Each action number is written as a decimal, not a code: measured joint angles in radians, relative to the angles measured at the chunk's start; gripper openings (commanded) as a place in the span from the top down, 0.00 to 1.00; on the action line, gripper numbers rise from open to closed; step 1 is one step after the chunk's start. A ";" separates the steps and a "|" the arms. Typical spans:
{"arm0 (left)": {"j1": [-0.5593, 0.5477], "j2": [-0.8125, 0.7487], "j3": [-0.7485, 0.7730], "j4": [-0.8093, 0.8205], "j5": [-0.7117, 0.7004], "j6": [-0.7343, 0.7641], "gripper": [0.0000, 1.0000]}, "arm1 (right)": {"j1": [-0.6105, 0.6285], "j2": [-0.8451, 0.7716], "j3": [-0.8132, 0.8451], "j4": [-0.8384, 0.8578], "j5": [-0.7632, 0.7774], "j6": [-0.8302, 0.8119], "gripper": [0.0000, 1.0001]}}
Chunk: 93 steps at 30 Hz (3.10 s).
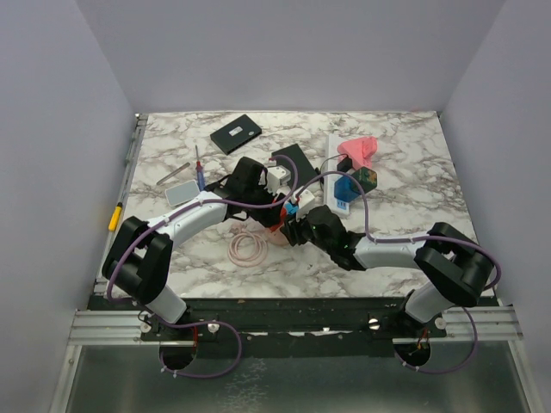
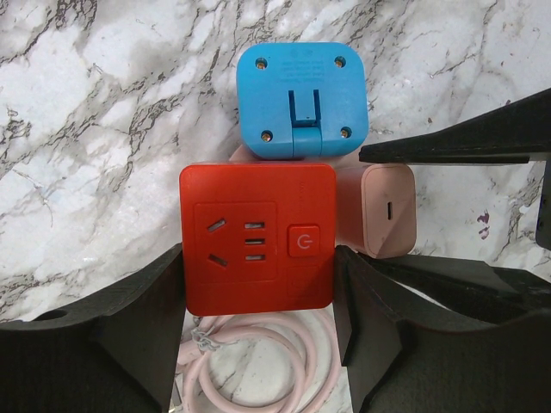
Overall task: Pull the plug off the socket
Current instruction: Remove the plug from the socket.
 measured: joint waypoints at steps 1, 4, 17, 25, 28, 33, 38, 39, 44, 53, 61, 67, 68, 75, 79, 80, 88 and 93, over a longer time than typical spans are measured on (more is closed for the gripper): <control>0.000 0.000 0.000 0.000 0.000 0.000 0.83 | -0.001 0.000 0.000 0.000 -0.003 0.000 0.99; 0.000 0.000 0.000 0.000 -0.001 0.000 0.83 | -0.003 0.000 0.000 -0.001 -0.014 -0.002 0.99; 0.000 0.006 0.007 -0.005 -0.007 -0.013 0.85 | 0.003 0.000 0.002 -0.003 -0.018 -0.013 0.99; 0.000 0.008 0.009 -0.007 -0.007 -0.015 0.85 | 0.044 0.002 0.004 -0.003 0.052 -0.058 0.99; 0.000 0.010 0.011 -0.009 -0.007 -0.015 0.85 | 0.066 0.009 0.010 -0.003 0.090 -0.080 0.99; 0.000 0.011 0.013 -0.016 -0.007 -0.015 0.85 | 0.109 0.029 0.026 -0.003 0.164 -0.110 0.99; 0.000 0.013 0.015 -0.018 -0.014 -0.004 0.85 | 0.119 0.045 0.038 -0.003 0.192 -0.122 0.99; 0.000 0.013 0.015 -0.018 -0.014 -0.003 0.85 | 0.121 0.045 0.038 -0.003 0.194 -0.122 0.99; 0.000 0.013 0.016 -0.020 -0.015 -0.002 0.85 | 0.121 0.045 0.038 -0.003 0.208 -0.119 0.99; 0.000 0.014 0.017 -0.015 -0.015 -0.001 0.86 | 0.100 0.037 0.037 -0.010 0.181 -0.078 0.99; 0.000 0.020 0.018 0.006 -0.035 -0.006 0.86 | 0.003 0.016 0.036 -0.026 0.037 0.008 0.99; 0.000 0.022 0.018 0.012 -0.041 -0.008 0.86 | -0.019 0.016 0.036 -0.026 -0.006 0.028 0.99; 0.000 0.022 0.018 0.012 -0.041 -0.008 0.86 | -0.019 0.016 0.036 -0.026 -0.007 0.028 0.99; 0.000 0.022 0.018 0.012 -0.041 -0.008 0.86 | -0.019 0.016 0.037 -0.029 -0.010 0.023 0.99; 0.000 0.023 0.018 0.011 -0.041 -0.008 0.86 | -0.019 0.016 0.038 -0.032 -0.010 0.019 0.99; 0.000 0.023 0.018 0.011 -0.041 -0.008 0.86 | -0.019 0.016 0.038 -0.032 -0.009 0.018 0.99; 0.000 0.023 0.019 0.011 -0.042 -0.009 0.86 | -0.010 0.016 0.038 -0.031 0.005 0.005 0.99; 0.000 0.023 0.019 0.011 -0.042 -0.009 0.86 | 0.015 0.016 0.039 -0.032 0.043 -0.019 0.99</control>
